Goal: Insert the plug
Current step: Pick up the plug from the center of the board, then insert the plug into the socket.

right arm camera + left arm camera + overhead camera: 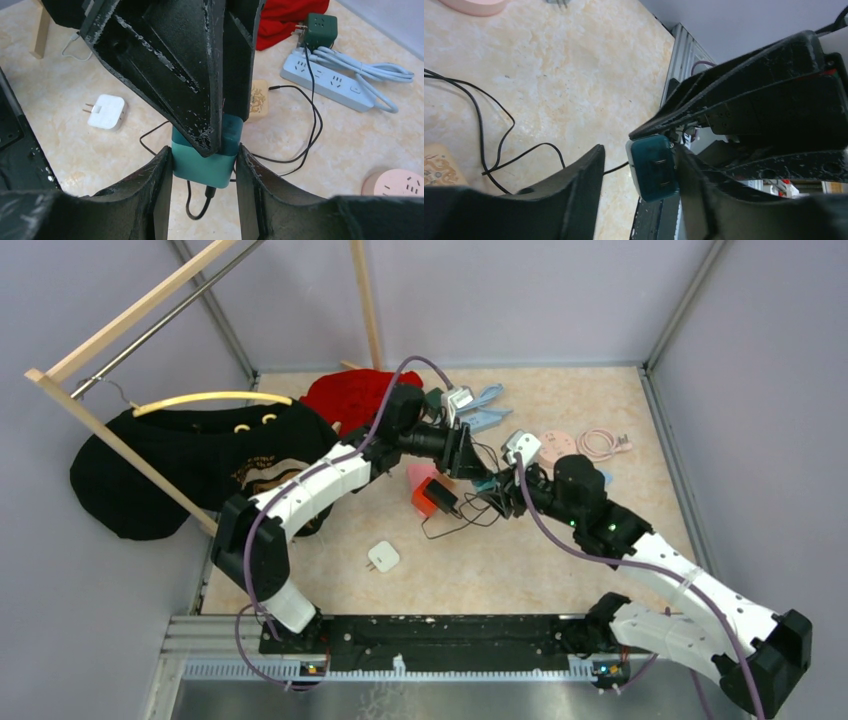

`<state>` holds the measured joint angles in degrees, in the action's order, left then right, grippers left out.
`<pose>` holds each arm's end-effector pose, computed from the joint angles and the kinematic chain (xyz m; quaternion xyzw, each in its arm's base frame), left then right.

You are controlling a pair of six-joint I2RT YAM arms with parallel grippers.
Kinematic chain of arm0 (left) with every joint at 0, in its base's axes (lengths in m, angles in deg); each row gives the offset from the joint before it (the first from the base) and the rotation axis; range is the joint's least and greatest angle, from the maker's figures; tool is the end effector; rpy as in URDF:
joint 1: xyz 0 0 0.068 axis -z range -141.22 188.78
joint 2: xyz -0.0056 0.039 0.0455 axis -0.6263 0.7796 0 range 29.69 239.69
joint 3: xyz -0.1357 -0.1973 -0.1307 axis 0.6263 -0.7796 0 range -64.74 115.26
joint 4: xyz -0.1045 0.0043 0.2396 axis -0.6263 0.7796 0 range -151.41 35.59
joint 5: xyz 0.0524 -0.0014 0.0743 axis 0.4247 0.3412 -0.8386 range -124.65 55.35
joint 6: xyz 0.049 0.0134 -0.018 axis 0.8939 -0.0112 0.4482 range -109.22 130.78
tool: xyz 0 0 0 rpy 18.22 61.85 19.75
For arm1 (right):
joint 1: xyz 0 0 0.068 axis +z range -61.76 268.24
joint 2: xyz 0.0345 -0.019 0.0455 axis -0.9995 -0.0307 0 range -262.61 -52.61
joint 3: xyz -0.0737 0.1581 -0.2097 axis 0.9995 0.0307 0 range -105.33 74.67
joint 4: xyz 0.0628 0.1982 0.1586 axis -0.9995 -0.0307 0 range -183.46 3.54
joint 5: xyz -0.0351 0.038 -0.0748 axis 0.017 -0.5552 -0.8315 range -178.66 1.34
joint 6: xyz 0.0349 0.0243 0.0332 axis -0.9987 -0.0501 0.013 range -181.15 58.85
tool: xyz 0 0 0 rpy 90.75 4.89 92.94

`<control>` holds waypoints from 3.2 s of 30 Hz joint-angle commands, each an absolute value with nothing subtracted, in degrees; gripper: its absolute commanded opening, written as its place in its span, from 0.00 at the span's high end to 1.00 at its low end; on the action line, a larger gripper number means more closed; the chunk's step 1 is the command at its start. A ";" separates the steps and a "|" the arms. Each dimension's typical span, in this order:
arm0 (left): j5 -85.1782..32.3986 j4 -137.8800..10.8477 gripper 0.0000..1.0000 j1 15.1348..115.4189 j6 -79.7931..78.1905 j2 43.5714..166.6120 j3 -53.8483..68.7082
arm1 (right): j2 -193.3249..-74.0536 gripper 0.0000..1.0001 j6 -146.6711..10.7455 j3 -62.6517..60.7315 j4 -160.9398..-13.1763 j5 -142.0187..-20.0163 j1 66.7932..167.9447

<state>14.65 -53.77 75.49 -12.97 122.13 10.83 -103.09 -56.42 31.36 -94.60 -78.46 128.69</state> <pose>0.2818 -0.2438 0.3233 0.3105 0.7341 -0.5506 0.2481 0.1541 0.1397 0.3173 -0.3540 0.7104 0.2525 0.5534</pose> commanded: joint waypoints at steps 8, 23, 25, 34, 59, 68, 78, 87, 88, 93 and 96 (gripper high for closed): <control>16.66 -53.53 0.84 75.67 -11.93 121.23 13.92 | -101.98 0.28 -63.91 29.07 -90.91 -82.59 128.35; 19.14 -85.39 0.89 72.98 -29.54 113.95 4.90 | -98.19 0.17 -97.20 38.02 -63.62 -52.44 111.10; 20.01 -90.02 0.89 72.97 -31.91 113.52 3.53 | -99.09 0.18 -100.81 38.73 -59.88 -50.96 110.92; 20.54 -99.03 0.89 73.11 -36.27 112.40 0.16 | -101.53 0.42 -111.17 42.43 -43.52 -49.22 110.80; 12.95 -82.87 0.01 73.06 -21.60 109.26 2.21 | -103.10 1.00 -100.81 35.97 -64.93 -56.56 110.44; 4.35 -66.44 0.01 73.10 -6.37 105.21 3.62 | -107.62 1.00 -74.43 9.75 -120.91 -79.70 109.46; -3.90 -61.20 0.01 73.10 2.85 100.84 -1.75 | -119.45 1.00 -64.18 -7.15 -144.23 -108.12 107.77; -14.54 -60.95 0.01 73.08 6.39 91.34 -8.03 | -134.22 1.00 -53.38 -14.35 -147.20 -104.64 98.42; -14.87 -60.97 0.01 73.10 6.65 90.43 -8.66 | -136.99 1.00 -52.15 -15.80 -147.84 -104.81 97.90; -16.17 -62.87 0.01 73.14 7.72 87.80 -10.12 | -149.26 1.00 -45.55 -19.64 -147.04 -104.50 96.31; -17.86 -62.30 0.01 73.08 7.98 87.13 -10.12 | -153.27 1.00 -42.37 -19.33 -143.06 -102.30 94.83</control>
<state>-14.68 -59.74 73.04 6.18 88.40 -9.61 -149.55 -49.18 -17.35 -145.86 -104.10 96.49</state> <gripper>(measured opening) 0.987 0.268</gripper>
